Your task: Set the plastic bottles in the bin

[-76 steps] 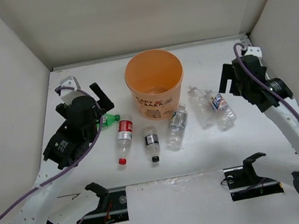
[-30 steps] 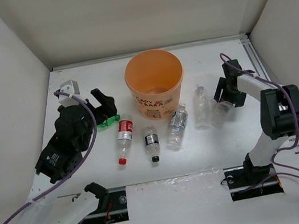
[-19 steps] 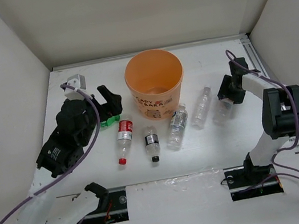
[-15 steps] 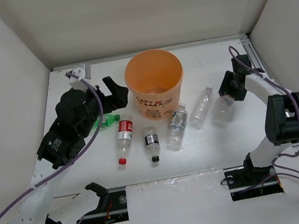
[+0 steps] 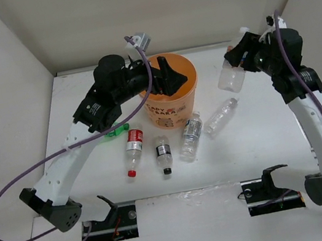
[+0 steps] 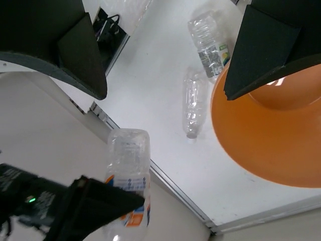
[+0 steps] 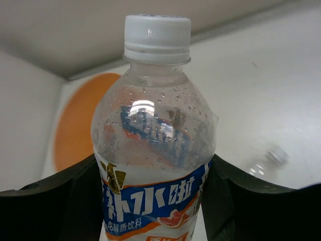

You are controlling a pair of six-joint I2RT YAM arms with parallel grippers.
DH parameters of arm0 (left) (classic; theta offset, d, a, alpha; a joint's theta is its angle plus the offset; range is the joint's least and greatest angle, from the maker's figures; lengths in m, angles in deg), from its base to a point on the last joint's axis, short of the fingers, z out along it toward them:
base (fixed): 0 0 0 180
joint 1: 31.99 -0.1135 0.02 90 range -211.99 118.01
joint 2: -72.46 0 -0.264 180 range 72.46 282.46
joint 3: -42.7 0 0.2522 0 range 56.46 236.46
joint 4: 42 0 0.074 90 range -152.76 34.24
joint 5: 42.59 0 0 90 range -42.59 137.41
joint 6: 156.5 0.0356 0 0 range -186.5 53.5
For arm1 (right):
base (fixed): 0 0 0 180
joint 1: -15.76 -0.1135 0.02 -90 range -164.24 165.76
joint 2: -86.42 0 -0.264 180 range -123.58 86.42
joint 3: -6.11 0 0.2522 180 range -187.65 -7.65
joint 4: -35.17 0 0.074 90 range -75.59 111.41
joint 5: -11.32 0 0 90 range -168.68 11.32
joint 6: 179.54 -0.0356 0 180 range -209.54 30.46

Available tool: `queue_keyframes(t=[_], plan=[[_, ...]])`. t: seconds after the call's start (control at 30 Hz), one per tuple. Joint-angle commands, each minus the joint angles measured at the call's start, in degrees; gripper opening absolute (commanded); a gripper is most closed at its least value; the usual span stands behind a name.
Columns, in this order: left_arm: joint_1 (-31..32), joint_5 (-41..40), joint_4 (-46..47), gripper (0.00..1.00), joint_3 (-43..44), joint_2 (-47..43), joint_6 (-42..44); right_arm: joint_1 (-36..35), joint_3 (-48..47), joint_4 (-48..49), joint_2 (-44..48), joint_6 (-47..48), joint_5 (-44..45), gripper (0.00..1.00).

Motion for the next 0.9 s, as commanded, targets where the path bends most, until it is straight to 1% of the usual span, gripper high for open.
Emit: queue_keyframes(t=[0.0,0.07,0.1,0.23,0.27,0.33,0.43,0.5,0.57,0.63,0.67,0.7,0.73,0.77,0.8,0.83,0.87], plan=[[-0.1,9.0,7.4,1.00,2.4,0.6,0.2,-3.6,-7.0,7.8,1.8,-1.3,-13.4,0.00],[-0.1,11.1,9.6,1.00,2.4,1.1,0.2,-6.0,-9.0,10.2,1.9,-2.4,-16.3,0.00],[-0.1,11.8,9.6,1.00,2.4,1.7,0.2,-8.4,-10.1,12.9,1.9,-3.6,-18.6,0.00],[-0.1,14.2,13.0,1.00,1.2,1.7,-0.9,-13.7,-12.1,18.1,-1.1,-6.7,-21.6,0.00],[-0.1,14.3,15.4,1.00,0.4,0.8,-0.9,-14.5,-12.1,19.4,-2.3,-7.2,-22.2,0.00],[-0.1,15.0,17.0,1.00,-0.9,0.1,-2.2,-17.3,-11.5,23.2,-2.8,-9.2,-23.5,0.00],[-0.1,15.7,17.8,1.00,-0.9,0.1,-2.2,-21.0,-10.8,26.1,-4.1,-10.4,-25.0,0.00],[-0.1,15.7,16.7,1.00,-0.9,0.1,-1.6,-22.7,-10.8,30.1,-5.5,-11.2,-25.6,0.00],[-0.1,17.3,16.7,1.00,-0.9,0.1,-1.6,-24.9,-11.5,32.4,-6.4,-11.2,-25.6,0.00],[-0.1,19.7,17.2,1.00,-0.9,0.8,-2.2,-25.4,-12.1,33.7,-7.2,-11.2,-25.6,0.00],[-0.1,20.3,17.2,0.98,-0.9,1.4,-2.3,-26.1,-12.1,34.9,-7.8,-11.2,-25.6,0.00],[-0.1,21.0,17.2,0.94,-0.9,1.4,-2.8,-26.1,-12.1,36.2,-7.8,-11.2,-25.6,0.00],[-0.1,21.0,17.2,0.87,-0.9,1.4,-2.8,-26.1,-12.1,36.2,-8.5,-11.2,-25.6,0.00],[-0.1,21.0,17.2,0.74,-0.9,1.4,-2.8,-26.1,-12.1,36.8,-8.5,-11.2,-25.6,0.00],[-0.1,21.0,17.2,0.47,-0.9,1.4,-2.8,-26.1,-12.1,36.8,-9.2,-11.8,-25.6,0.00],[-0.1,20.4,17.2,0.40,-0.9,1.4,-2.8,-26.1,-12.1,37.7,-9.2,-11.8,-26.1,0.00],[-0.1,19.9,17.2,0.38,-0.9,1.4,-2.8,-25.4,-11.6,38.5,-9.2,-12.7,-26.1,0.00]])
